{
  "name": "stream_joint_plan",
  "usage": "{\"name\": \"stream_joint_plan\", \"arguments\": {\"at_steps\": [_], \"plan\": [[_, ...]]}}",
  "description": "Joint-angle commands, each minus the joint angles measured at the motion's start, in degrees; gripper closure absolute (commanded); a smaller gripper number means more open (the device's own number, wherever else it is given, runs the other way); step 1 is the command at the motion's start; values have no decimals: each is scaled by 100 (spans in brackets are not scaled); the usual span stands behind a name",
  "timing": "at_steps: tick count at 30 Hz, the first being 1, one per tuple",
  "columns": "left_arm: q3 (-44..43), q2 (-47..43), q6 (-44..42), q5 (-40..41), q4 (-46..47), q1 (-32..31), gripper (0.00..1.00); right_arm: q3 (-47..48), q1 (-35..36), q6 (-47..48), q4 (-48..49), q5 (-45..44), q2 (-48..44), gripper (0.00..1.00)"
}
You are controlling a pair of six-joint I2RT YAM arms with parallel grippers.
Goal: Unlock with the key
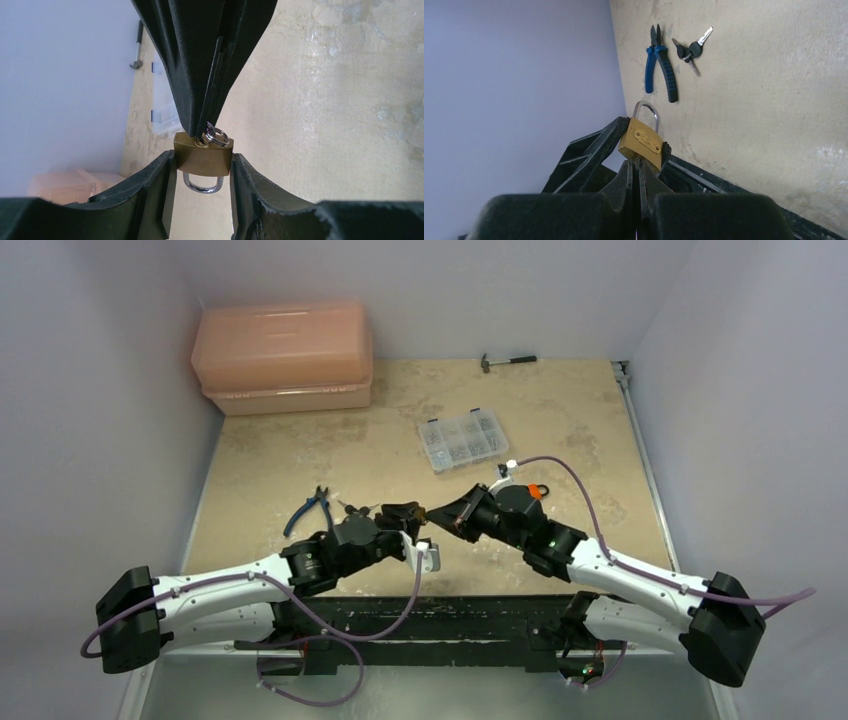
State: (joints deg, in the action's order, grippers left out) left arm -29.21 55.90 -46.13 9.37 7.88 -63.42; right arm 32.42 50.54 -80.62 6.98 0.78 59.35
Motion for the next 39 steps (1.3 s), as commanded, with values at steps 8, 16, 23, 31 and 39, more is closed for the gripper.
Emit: {"name": "stream_joint_plan", "arguments": {"at_steps": [8,16,23,31,39], "plan": [[159,-403,-32,-550,2188,-83,100,-400,26,-1327,-293,-158,-233,100],[351,-211,-278,3,2949,-83,100,-287,30,-2021,-934,-157,-294,100],[429,131,-532,613,3658,-92,100,-79,26,-2358,-1441,-109,-364,100],[608,326,-785,1225,4595,-114,100,-248,26,-2946,-1310,124,-437,100],[782,941,-962,2343,6494,-214,100,-263,26,-3447,-1038,200,-164,100]]}}
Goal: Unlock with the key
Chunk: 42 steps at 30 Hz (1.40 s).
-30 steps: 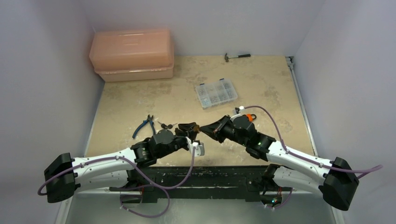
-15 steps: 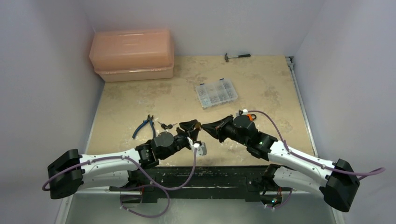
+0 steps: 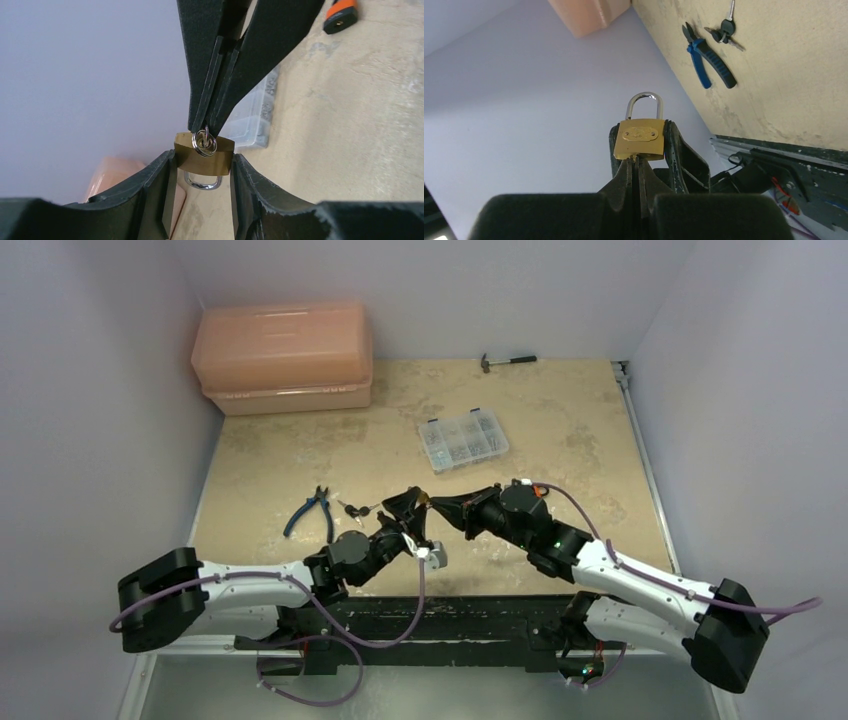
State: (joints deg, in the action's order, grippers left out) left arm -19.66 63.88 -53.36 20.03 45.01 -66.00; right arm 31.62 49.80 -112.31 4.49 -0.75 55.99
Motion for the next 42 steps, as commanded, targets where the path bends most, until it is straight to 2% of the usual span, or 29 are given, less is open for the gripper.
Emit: {"name": "stream_joint_plan", "arguments": {"at_steps": [1,4,9,13,15,17,22,26,28,30,34,37,42], "plan": [[-180,283,-302,1532,3087,43,100,-185,100,-335,-753,364,182,100],[-231,462,-402,1648,3320,22,100,-97,100,-408,-828,296,198,100],[-239,480,-326,1571,3182,17,100,67,105,-293,-1145,125,51,100],[-238,133,-166,955,2323,17,100,-4,100,-94,-1447,-189,-295,100],[-327,-105,-26,462,1239,25,100,27,100,597,-1305,-596,-436,100],[-417,-386,238,-59,562,44,100,181,100,1353,-1511,-898,-465,100],[-461,-710,520,-902,-292,124,100,905,82,3523,-2616,-1491,-743,86],[-656,-727,763,-1360,-812,286,100,926,82,4965,-2529,-1526,-1498,42],[-732,-698,908,-1584,-952,374,100,1131,82,5664,-2795,-1568,-1716,32],[-787,-657,1041,-1757,-1024,426,100,1327,82,6386,-2884,-1486,-1830,26],[-810,-611,1193,-2158,-1085,447,100,1579,90,7280,-2986,-762,-1807,20],[-835,-622,1278,-2608,-1223,494,100,1697,91,7693,-2962,-411,-1740,17],[-893,-606,1355,-3059,-1427,560,100,1940,91,8010,-3053,-43,-1373,19]]}}
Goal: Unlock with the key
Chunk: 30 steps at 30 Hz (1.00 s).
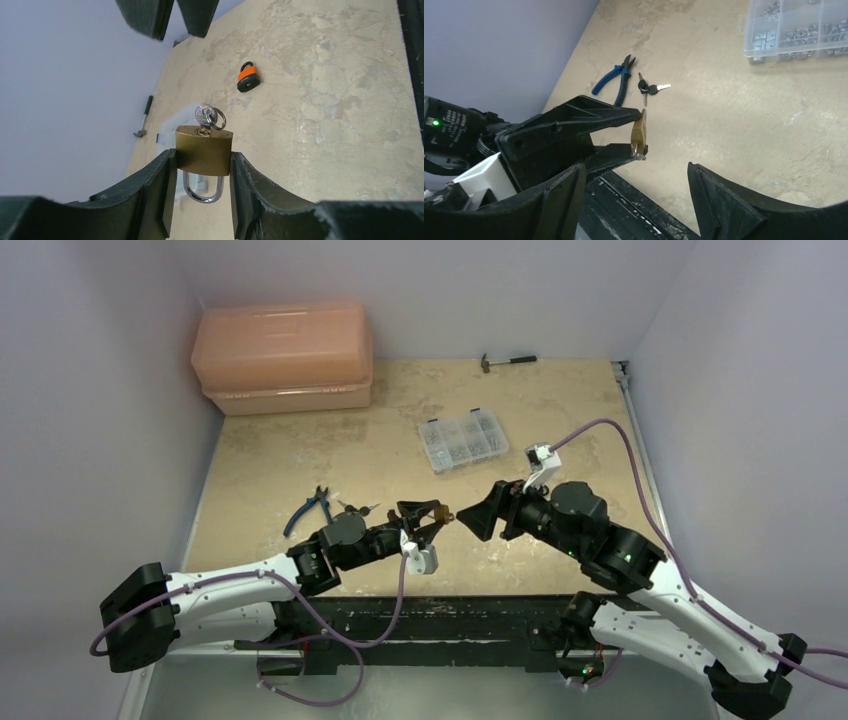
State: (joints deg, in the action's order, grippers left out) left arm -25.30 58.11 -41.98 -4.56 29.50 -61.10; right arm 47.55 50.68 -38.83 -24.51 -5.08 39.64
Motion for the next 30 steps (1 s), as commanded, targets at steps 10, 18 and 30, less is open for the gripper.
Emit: {"name": "stream_joint_plan", "arguments": {"at_steps": [10,18,30], "plan": [[-335,21,246,-503,185,70,100,246,4,110,451,642,713,36],[-341,6,288,-328,235,72,100,106,11,-140,758,781,1015,49],[-338,-10,326,-90,327,69,100,-94,13,-414,712,644,1105,64]]}}
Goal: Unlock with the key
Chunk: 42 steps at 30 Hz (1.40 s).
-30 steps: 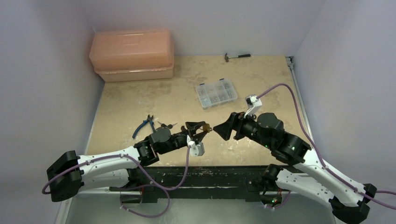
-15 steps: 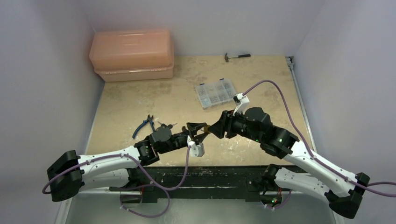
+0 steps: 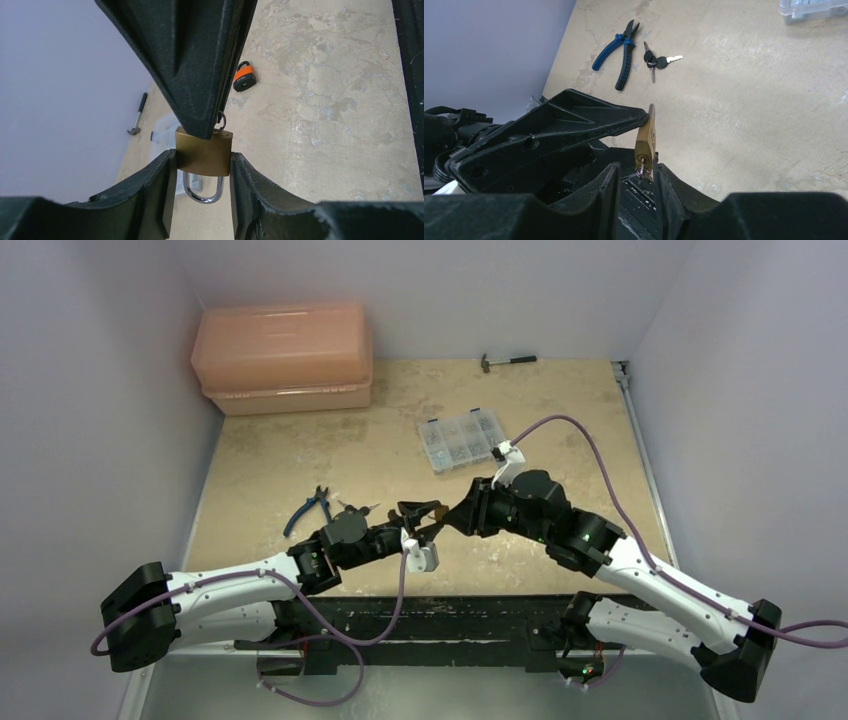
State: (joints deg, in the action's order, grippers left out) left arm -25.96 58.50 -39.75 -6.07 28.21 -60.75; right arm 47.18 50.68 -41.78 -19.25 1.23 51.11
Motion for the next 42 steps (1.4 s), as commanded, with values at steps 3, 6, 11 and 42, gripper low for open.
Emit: {"name": "stream_joint_plan", "arguments": {"at_steps": [3,6,11,42], "plan": [[-270,-62,92,78,464,31,100,-78,13,-133,185,0,13,74],[-272,-67,90,101,460,28,100,-86,13,-161,234,44,92,87],[-238,-87,-13,229,520,28,100,-38,13,-395,192,-52,196,100],[521,761,-2345,3807,4562,-452,100,-217,13,-6681,471,1307,1805,100]]}}
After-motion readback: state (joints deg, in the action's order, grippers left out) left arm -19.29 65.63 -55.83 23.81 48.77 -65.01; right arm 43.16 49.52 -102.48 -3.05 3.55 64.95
